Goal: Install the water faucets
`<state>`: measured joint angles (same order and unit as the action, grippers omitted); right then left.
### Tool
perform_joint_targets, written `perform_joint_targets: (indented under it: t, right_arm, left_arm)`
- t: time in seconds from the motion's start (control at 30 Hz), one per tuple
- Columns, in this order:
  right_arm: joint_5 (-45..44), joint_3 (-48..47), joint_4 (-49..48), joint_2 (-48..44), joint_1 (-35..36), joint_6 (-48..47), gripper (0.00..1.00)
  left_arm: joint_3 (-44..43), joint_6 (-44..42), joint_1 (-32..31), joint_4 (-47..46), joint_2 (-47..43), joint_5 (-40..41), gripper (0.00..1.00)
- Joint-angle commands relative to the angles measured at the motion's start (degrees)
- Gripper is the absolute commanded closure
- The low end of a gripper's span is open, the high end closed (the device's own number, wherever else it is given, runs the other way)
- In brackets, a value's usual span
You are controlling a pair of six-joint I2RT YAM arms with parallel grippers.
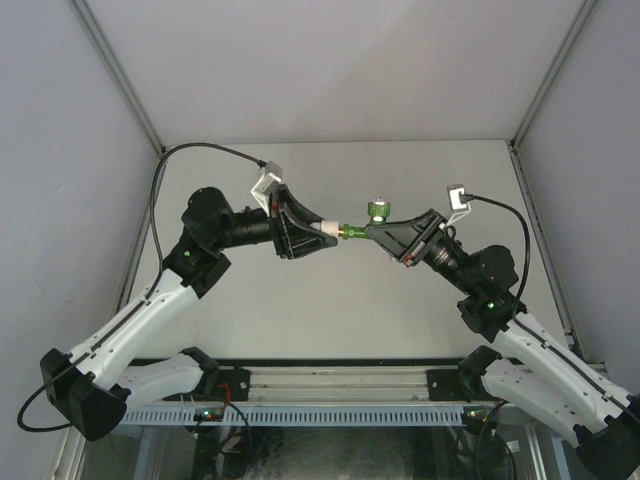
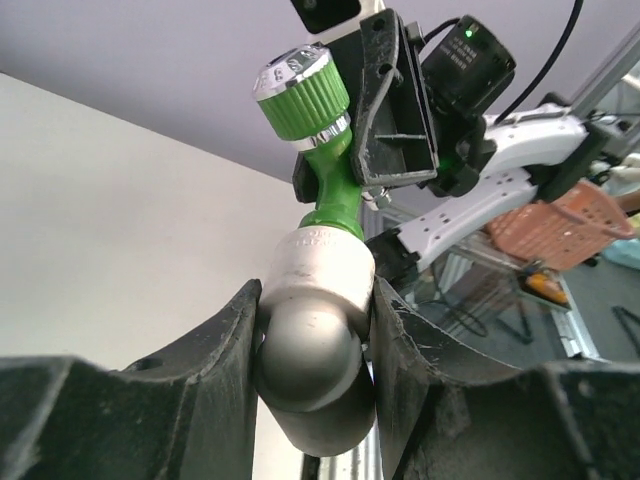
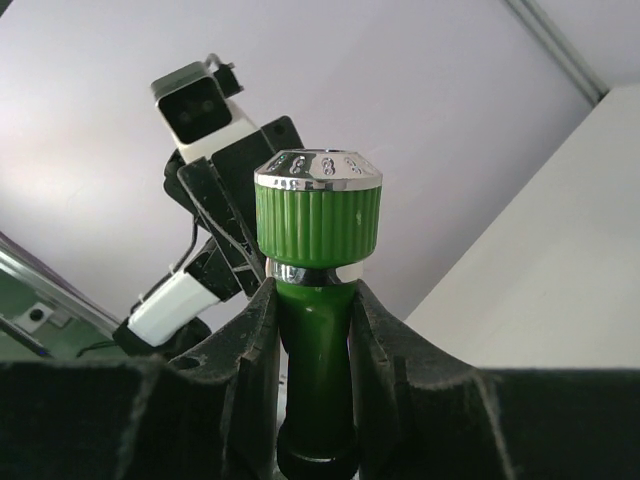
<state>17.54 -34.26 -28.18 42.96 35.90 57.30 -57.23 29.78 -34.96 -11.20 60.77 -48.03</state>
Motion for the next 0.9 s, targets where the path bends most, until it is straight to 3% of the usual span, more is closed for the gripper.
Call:
perform_joint_targets:
  t: [0.0, 0.5, 0.87]
  right_arm:
    - [3.7, -0.8, 3.1, 2.6, -3.0, 10.8, 1.0]
    - [12.2, -0.2, -0.4, 8.7, -8.1, 25.9, 1.0]
    - [20.4, -0.1, -2.4, 14.2, -10.8, 38.1, 1.0]
  left_arm:
    - [-2.0, -16.8, -0.8, 1.4, -1.7, 5.6, 1.0]
    - [3.5, -42.9, -3.7, 1.9, -6.6, 4.1, 1.0]
    - [6.6, -68.2, -11.8, 9.2, -10.2, 21.5, 1.0]
